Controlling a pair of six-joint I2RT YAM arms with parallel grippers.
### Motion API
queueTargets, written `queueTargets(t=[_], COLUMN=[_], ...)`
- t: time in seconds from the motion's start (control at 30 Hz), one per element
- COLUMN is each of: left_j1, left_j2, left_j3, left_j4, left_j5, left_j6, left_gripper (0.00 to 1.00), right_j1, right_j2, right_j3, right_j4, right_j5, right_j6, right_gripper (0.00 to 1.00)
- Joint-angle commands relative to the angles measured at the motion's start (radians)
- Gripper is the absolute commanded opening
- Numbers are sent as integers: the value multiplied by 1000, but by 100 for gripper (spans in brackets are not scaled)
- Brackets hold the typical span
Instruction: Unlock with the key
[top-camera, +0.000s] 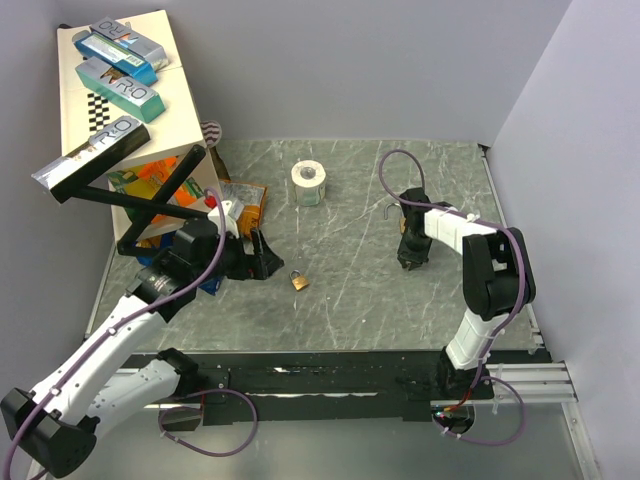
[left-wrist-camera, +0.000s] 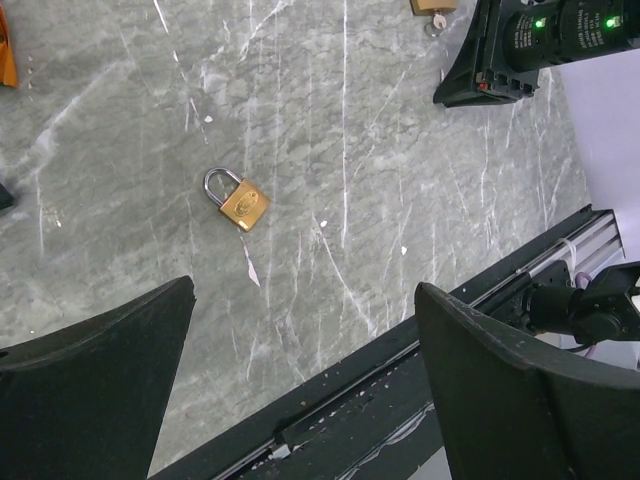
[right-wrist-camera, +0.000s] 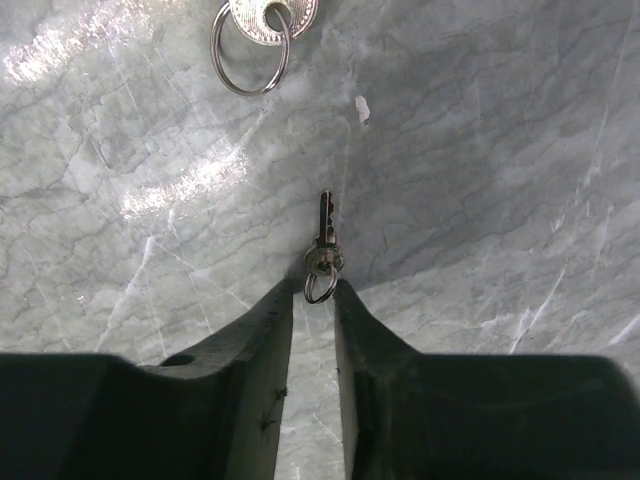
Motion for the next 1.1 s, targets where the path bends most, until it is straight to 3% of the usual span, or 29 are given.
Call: queueTargets(t=[0.0,0.13,0.3,0.53,0.77,1.07], left_j1=[5,5,5,5,5,5], left_j2=[-25,-25,-25,-25,-47,-57], left_j3=[4,10,36,67,53,21], left_j4=[6,2,-13,8,129,411], left_j5=[-7,-12,-16,39,224,470], left_j6=[6,8,8,15,21,-55], left_gripper=[96,96,96,96,96,96], right_j1=[0,1,29,162,242,290], right_j2=[17,12,-61,-253,-495,-586], right_j3=[38,35,16,12,56,145], right_j4=[-19,-21,-21,-32,-50,51], right_j5=[31,34,39,-70,-381,-788], right_j6=[18,8,-39,-125,-91,30], right_gripper=[22,1,0,0,0,0])
